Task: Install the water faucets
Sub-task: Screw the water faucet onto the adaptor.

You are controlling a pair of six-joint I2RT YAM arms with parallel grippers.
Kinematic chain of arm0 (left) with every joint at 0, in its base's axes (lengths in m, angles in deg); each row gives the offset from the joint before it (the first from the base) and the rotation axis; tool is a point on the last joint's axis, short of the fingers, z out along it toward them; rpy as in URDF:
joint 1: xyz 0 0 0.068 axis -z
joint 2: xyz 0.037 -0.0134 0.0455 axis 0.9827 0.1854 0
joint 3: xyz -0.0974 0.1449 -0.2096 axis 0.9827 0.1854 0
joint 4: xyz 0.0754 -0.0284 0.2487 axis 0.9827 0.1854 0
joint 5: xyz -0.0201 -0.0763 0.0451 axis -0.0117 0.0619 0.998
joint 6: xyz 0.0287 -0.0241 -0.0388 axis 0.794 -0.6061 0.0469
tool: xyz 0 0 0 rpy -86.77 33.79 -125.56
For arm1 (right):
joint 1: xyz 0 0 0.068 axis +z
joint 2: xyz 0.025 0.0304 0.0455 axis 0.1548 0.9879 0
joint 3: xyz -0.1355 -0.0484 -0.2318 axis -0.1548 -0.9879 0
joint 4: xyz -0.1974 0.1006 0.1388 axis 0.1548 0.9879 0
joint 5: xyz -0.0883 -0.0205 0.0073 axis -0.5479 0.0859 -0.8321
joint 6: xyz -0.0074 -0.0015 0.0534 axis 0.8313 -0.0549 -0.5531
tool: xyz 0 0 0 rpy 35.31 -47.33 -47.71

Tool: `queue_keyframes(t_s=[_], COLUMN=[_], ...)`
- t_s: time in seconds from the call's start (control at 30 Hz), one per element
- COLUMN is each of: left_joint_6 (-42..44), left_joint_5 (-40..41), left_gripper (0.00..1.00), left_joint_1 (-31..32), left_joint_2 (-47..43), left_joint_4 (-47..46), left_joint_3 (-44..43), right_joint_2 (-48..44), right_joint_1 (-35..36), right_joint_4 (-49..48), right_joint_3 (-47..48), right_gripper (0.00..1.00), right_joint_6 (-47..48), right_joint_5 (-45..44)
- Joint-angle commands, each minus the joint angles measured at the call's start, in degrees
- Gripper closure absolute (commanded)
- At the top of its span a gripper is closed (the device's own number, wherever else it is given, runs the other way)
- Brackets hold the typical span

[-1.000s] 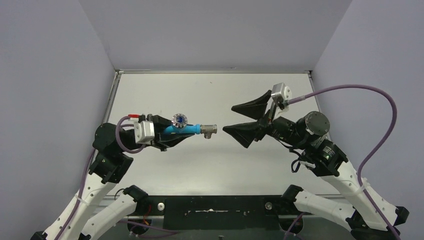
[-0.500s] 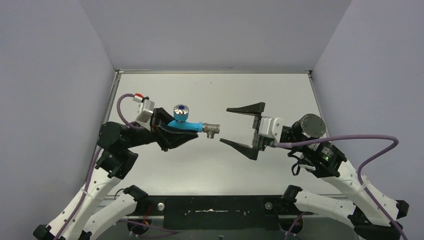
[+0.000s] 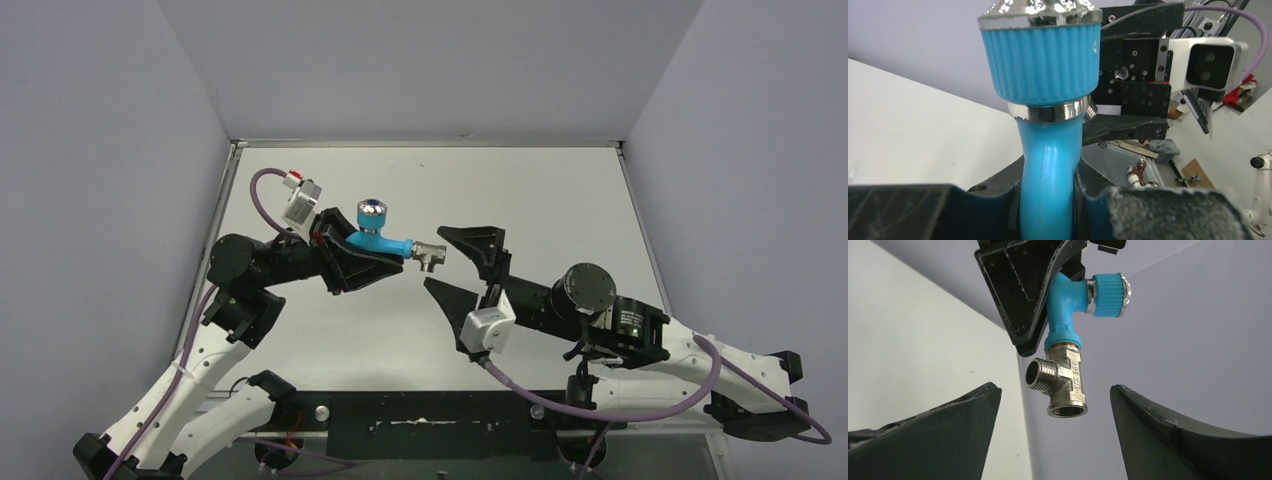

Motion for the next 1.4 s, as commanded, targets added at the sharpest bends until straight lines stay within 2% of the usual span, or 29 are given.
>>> queue_keyframes(t_s=[0.0, 0.27, 0.43, 0.57, 0.77, 0.9, 1.0, 1.03, 1.23, 1.37], left_joint_6=[-2.76, -3.15, -3.01, -2.92, -2.56, -2.64, -3.29, -3.60, -6.01, -9.60], left_joint_5=[-1.11, -2.89, -2.83, -2.60, -2.67, -3.33, -5.21, -6.33, -10.13, -11.25], left_gripper=[1.00, 1.00, 1.00, 1.00, 1.00, 1.00, 1.00, 0.99, 0.72, 0.65], left_joint_1=[0.30, 0.23, 0.23, 0.24, 0.23, 0.23, 0.23, 0.23, 0.23, 0.23], left_joint_2=[-0.57, -0.08, -0.13, -0.29, -0.54, -0.65, -0.37, -0.23, 0.58, 0.76], left_joint_4=[-5.21, -3.63, -2.76, -2.03, -0.73, -0.40, -1.10, -1.30, -2.86, -8.26], left_joint_3=[-2.84, -3.61, -3.70, -3.70, -3.96, -4.16, -4.38, -4.54, -5.40, -4.47], right_joint_2=[1.06, 3.32, 4.79, 5.94, 7.23, 7.56, 7.77, 7.72, 7.29, 6.77], right_joint_1=[4.73, 10.63, 13.12, 14.36, 15.65, 16.01, 16.15, 16.23, 16.67, 17.18], right_joint_4=[-6.67, -11.05, -12.56, -11.82, -11.81, -11.81, -8.41, -7.41, -3.44, -1.02], right_joint_3=[-1.20, -2.50, -1.72, -0.89, -0.28, -0.07, 0.75, 1.02, 2.00, 2.35], right_gripper=[0.18, 0.25, 0.29, 0.37, 0.55, 0.78, 0.97, 1.00, 1.00, 1.00], right_joint_6=[15.48, 28.21, 31.45, 32.75, 33.76, 34.25, 34.84, 34.86, 33.87, 32.87], right_joint_5=[-14.92, -24.36, -27.58, -29.06, -30.94, -31.47, -31.57, -31.46, -30.85, -30.76])
